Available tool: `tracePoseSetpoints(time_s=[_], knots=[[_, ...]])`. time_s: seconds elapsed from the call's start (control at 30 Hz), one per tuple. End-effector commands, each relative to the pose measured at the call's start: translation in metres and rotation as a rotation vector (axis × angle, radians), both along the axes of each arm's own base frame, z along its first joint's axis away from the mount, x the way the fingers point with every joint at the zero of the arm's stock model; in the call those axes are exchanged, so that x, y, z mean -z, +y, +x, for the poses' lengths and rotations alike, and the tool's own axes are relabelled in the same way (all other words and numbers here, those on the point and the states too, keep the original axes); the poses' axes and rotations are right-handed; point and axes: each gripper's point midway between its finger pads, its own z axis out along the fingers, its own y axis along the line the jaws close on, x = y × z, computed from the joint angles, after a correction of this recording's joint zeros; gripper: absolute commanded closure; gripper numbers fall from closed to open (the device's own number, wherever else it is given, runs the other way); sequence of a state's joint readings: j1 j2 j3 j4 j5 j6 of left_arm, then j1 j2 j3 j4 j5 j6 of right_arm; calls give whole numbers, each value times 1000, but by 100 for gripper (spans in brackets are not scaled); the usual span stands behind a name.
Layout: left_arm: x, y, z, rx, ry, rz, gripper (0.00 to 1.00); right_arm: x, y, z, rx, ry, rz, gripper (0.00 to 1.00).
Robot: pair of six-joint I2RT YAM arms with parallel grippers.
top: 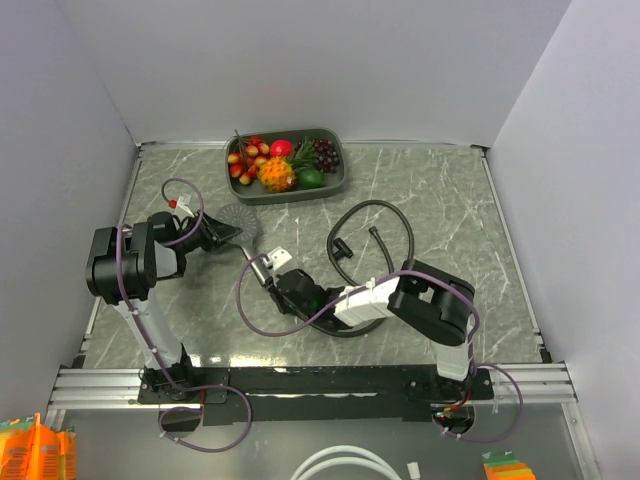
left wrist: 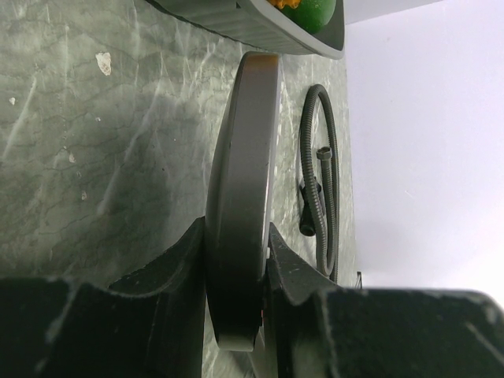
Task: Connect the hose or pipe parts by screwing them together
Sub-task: Install the bathroom fixture on the pipeline.
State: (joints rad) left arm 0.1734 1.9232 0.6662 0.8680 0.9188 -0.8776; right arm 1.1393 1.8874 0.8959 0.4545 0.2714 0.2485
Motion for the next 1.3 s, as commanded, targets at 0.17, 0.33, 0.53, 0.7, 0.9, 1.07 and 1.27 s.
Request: tracePoseSetpoints(time_s=[0.17, 0.33, 0.53, 0.7, 0.9, 1.07, 1.27], knots=[[-21, -2, 5, 32, -83, 3, 99, -44, 14, 2, 0, -65, 112, 84], [-22, -1, 6, 29, -87, 4, 99, -49, 13, 6, 19, -86, 121, 84], [-21, -2, 5, 33, -82, 1, 99, -56, 17, 9, 29, -107, 138, 85], [-21, -3, 5, 35, -86, 4, 99, -52, 20, 10, 31, -97, 147, 85], [-22, -4, 5, 45, -87, -5, 99, -62, 26, 19, 68, -128, 188, 86], [-23, -6, 3, 63, -95, -17, 99, -80, 33, 31, 95, -88, 302, 88], [-25, -8, 1, 75, -101, -36, 99, -90, 29, 33, 33, 88, 530, 88]])
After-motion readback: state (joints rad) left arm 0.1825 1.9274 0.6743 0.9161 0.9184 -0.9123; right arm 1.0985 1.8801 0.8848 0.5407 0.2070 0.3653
